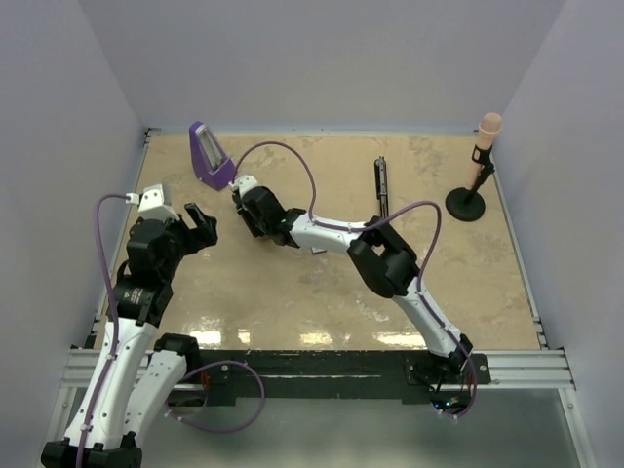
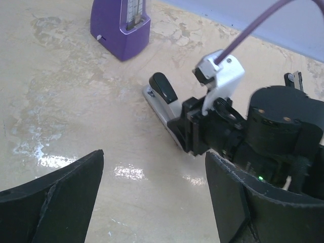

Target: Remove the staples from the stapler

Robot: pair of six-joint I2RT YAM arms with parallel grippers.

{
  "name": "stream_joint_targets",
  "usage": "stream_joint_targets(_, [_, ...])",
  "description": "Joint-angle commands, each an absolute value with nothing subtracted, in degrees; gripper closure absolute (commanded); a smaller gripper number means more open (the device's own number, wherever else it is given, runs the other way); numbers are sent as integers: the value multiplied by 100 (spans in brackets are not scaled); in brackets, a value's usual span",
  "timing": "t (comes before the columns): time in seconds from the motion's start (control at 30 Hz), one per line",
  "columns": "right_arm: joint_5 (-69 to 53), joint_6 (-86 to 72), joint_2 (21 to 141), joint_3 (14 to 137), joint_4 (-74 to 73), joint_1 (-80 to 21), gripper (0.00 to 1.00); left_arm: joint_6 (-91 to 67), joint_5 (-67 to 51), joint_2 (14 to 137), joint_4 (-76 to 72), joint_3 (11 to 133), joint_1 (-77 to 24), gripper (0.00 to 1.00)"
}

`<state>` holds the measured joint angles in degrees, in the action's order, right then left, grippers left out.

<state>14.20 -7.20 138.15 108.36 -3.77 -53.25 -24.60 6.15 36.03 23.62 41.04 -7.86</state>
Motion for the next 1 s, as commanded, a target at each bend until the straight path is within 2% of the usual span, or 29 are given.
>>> stream_joint_targets(0.0, [1450, -545, 12412, 9873, 544, -5335, 100, -2567, 361, 3726, 2153, 4236, -765, 15])
stream_joint_targets(0.23, [1265, -808, 10619, 7562, 1265, -5344, 100, -2882, -227, 4174, 1723, 4307, -703, 16])
stream_joint_targets(0.53, [1170, -1318, 8474, 5891, 1580, -5344, 100, -3375, -2055, 5351, 713, 4605, -537, 19])
stream_joint_targets(0.6, [977, -1502, 8062, 5609, 1818, -5352, 100, -3445, -2889, 5623, 249, 4475, -414, 21])
stream_joint_targets(0.83, [967, -1784, 7901, 5256, 2206, -5572, 100, -4393, -4804, 6046, -1712, 3578, -89, 27])
stream_joint_targets(0.97, [1046, -1775, 7998, 5414, 2215, -5704, 100, -4746, -5185, 6336, -2215, 3375, 0, 31])
